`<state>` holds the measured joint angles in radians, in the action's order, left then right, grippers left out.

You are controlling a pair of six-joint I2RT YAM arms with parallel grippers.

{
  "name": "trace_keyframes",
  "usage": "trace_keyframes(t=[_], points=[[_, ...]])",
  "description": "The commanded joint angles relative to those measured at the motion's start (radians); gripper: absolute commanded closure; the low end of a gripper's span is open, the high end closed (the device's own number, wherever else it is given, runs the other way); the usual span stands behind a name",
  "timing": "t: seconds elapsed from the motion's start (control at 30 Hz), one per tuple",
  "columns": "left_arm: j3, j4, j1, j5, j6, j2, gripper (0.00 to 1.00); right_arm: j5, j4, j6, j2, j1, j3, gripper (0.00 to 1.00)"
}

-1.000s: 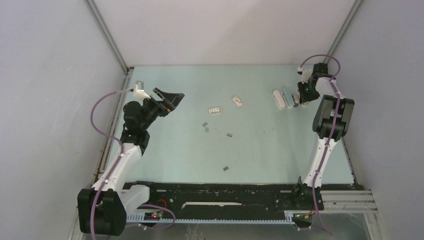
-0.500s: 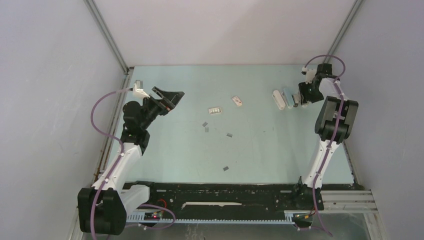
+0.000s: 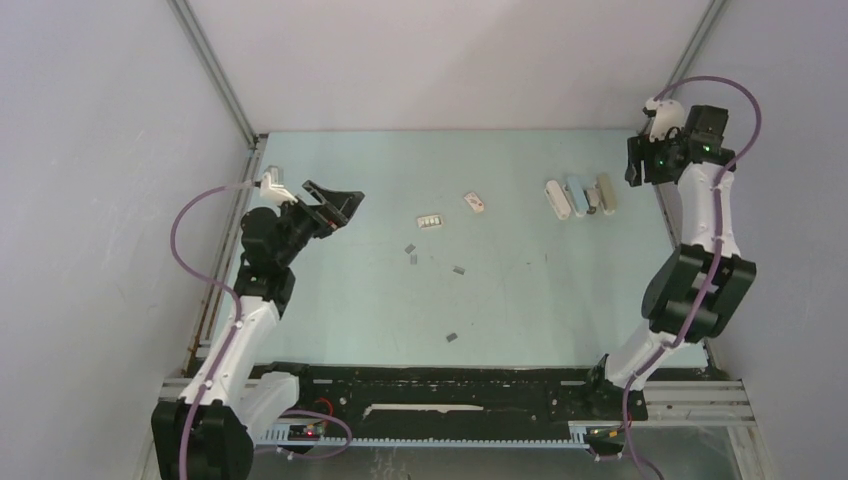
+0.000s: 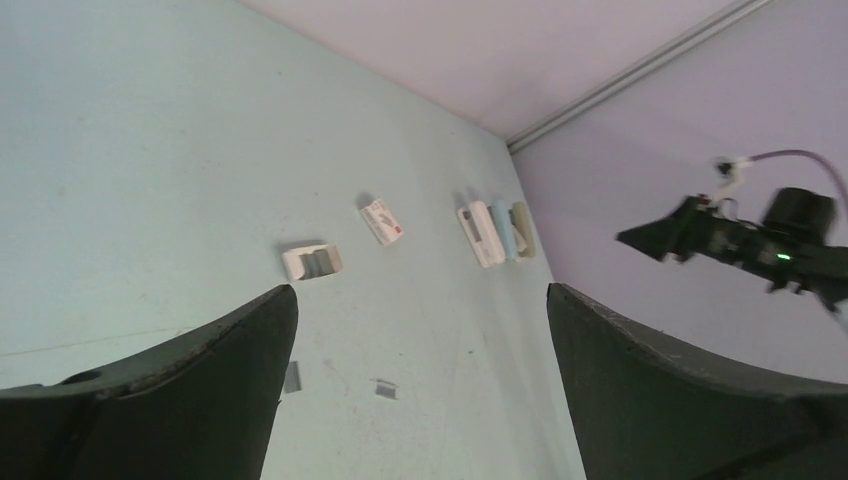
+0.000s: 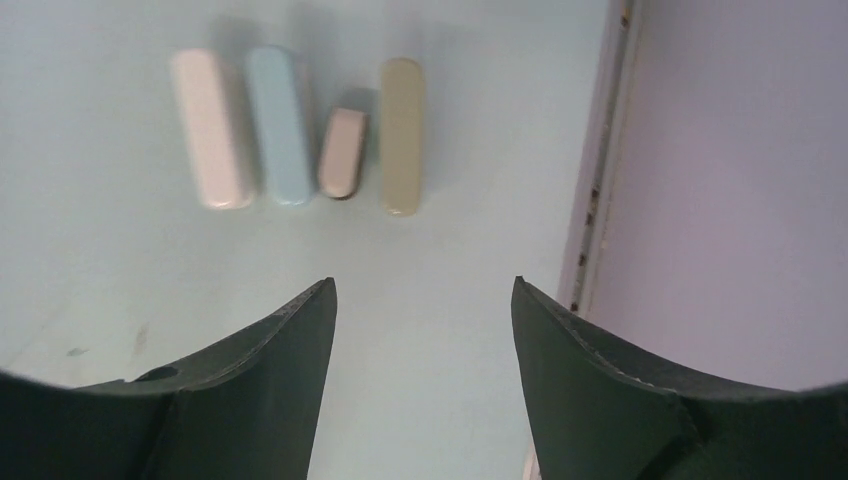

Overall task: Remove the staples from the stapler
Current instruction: Place the stapler at the center of the board, then pick up the staple from the center of the board.

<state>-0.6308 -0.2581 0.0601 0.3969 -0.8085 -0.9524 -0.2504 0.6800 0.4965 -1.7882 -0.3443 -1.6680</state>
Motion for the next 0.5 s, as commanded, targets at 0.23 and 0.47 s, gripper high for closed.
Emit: trace_keyframes(t=[0.23,0.47], points=[[-0.048,0.049,-0.029,-0.087,0.102,0.101,0.0,-0.743,0.094,-0.005,0.287,0.085,0.242,0.26],[-0.055,0.015,-0.039,0.014,-0.026,-0.004,0.0,-0.904,0.152,0.064,0.314,0.237,0.324,0.26]])
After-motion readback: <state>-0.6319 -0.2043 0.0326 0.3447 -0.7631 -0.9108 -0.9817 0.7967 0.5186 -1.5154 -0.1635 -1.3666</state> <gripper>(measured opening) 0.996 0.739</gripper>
